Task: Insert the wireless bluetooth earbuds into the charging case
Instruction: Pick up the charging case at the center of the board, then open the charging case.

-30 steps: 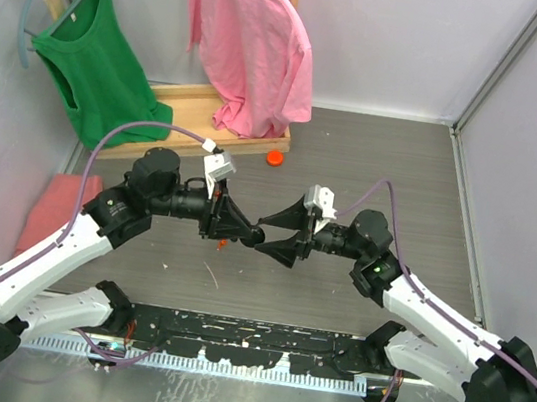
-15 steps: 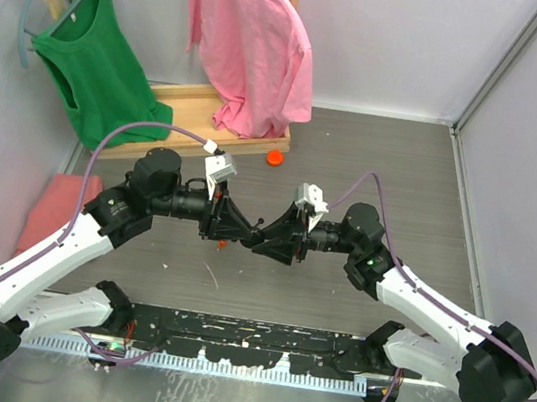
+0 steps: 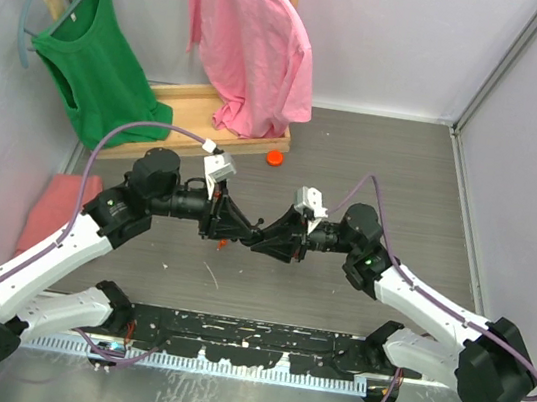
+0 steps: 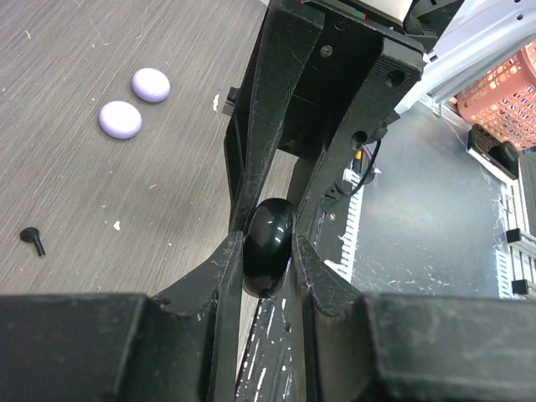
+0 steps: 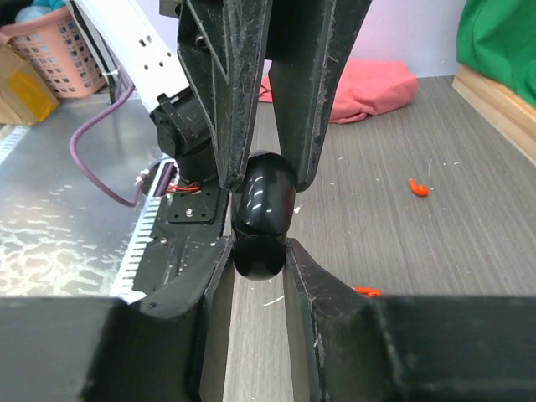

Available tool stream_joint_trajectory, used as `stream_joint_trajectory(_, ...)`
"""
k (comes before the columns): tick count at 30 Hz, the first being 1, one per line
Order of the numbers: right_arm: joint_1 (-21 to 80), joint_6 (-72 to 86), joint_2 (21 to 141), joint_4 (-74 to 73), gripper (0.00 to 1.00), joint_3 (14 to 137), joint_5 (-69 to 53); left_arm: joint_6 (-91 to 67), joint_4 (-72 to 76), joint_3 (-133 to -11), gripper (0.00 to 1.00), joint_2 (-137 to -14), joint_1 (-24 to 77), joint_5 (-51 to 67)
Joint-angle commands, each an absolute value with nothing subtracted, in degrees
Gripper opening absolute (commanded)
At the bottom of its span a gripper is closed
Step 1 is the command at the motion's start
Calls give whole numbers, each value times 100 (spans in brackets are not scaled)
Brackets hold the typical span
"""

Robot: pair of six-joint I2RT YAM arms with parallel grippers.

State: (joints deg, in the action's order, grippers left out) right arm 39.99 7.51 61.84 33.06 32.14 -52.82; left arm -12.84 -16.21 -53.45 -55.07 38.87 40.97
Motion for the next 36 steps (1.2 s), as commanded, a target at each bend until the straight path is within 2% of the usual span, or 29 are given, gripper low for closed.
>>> stream_joint_trajectory(1,4001,114,5957,3674,2,3071,-5143,-1538,-1220,-5344,17,-5402,3869,3957)
stream_joint_trajectory(5,4000,-72,5846,3706,1,2936,-5147,-1699,-1101,-5238,22,-5496,3875,3871)
stream_joint_trajectory(15,4000,-292,5740,3744,1,2794,-5313,-1949,-927,-5222,43,-5680,3869,3967)
stream_joint_trajectory(22,4001,-322,5710,3740,1,2769,-5337,-1969,-913,-5216,51,-5745,3871,3961)
stream_joint_trajectory(29,4007,-302,5704,3739,1,2765,-5230,-1990,-723,-5011,66,-5650,3875,4168)
stream_joint_trajectory(36,3999,-128,5660,3890,1,2741,-5114,-2059,-506,-4732,68,-5606,3869,4059)
